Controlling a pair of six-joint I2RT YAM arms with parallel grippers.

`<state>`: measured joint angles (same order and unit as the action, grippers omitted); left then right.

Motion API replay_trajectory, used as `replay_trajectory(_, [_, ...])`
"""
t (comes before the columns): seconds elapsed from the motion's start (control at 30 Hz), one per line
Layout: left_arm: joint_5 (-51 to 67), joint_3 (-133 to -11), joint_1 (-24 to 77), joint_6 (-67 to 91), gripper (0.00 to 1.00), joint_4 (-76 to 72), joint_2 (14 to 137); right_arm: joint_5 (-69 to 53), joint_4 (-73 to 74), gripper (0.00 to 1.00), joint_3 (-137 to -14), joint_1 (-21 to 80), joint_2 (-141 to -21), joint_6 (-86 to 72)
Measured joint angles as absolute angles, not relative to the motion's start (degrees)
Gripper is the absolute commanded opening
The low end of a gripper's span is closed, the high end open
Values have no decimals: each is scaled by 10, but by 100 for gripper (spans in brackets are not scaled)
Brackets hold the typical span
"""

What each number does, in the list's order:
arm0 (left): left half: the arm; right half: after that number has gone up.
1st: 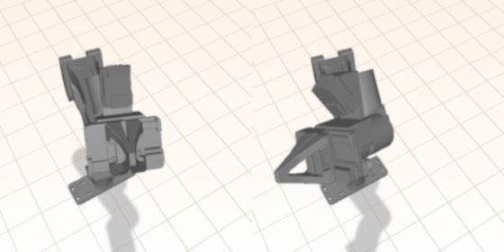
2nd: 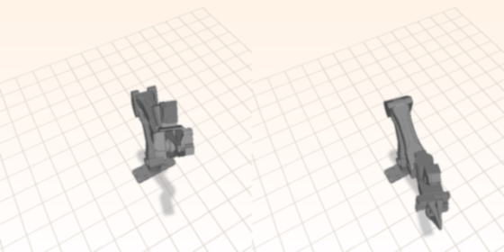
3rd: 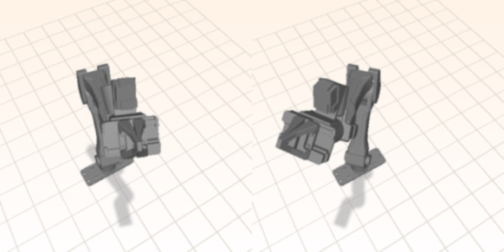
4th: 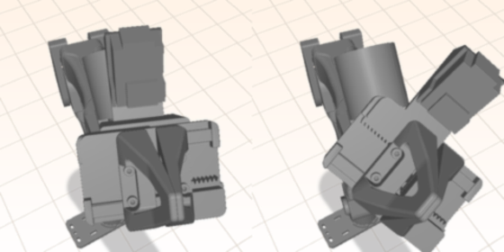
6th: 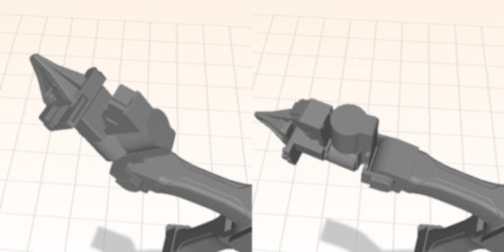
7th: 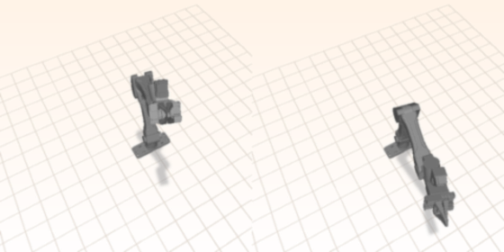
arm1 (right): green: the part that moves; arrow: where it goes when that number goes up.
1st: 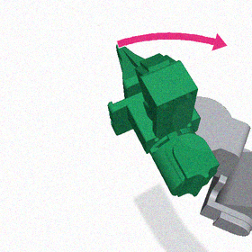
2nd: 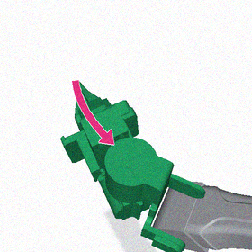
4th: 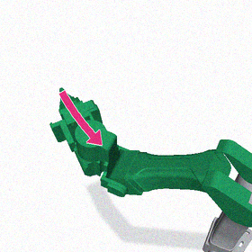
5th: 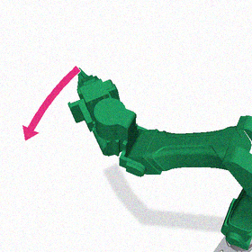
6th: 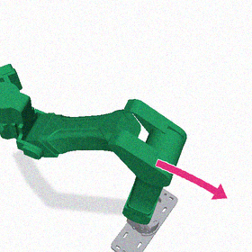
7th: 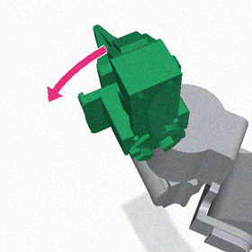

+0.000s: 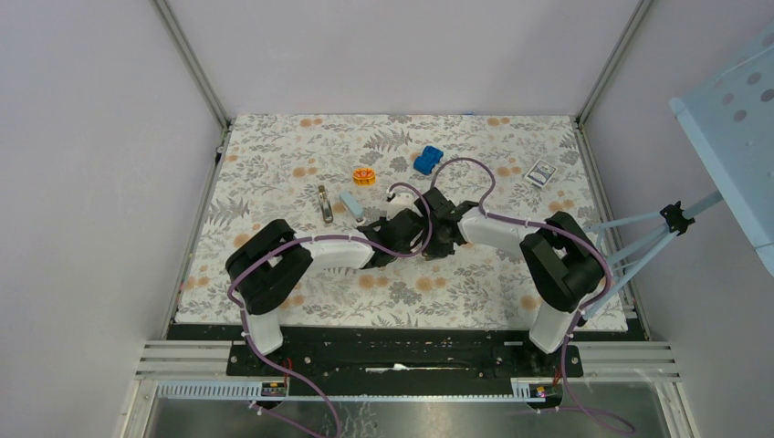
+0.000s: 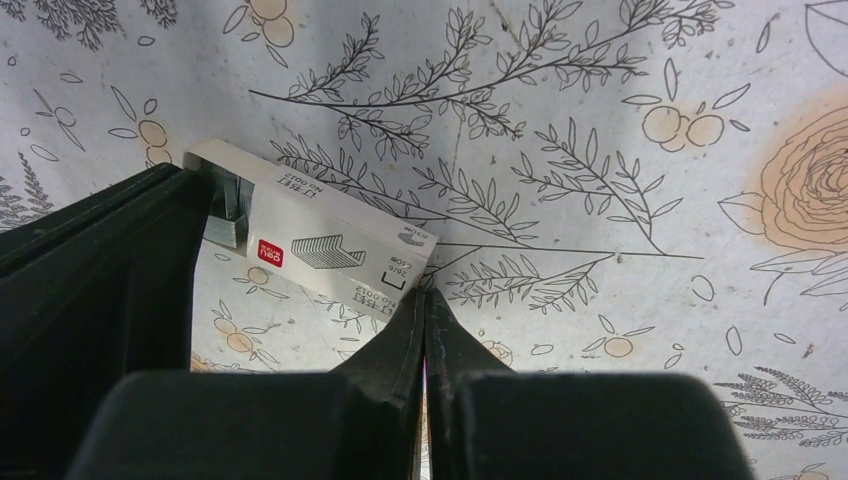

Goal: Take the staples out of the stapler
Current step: Close the staple box at the center of the board.

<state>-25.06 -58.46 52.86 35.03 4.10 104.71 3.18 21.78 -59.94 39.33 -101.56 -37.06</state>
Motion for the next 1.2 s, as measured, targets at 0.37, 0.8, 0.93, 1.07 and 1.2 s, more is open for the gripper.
replay_trajectory(0.37, [-231,-585,528,349,19,48,1042,55,208,13,-533,370,-956,-353])
replay_trajectory(0.8, [-196,-589,521,350,38,98,995,52,221,12,-510,332,-934,-353])
replay_trajectory(0.93, [-192,-587,506,350,33,97,957,48,219,12,-527,331,-949,-354])
replay_trajectory(1.07, [-189,-578,489,353,8,91,931,44,217,10,-536,331,-958,-352])
replay_trajectory(1.2, [-183,-555,478,359,0,91,930,41,220,7,-559,331,-978,-338])
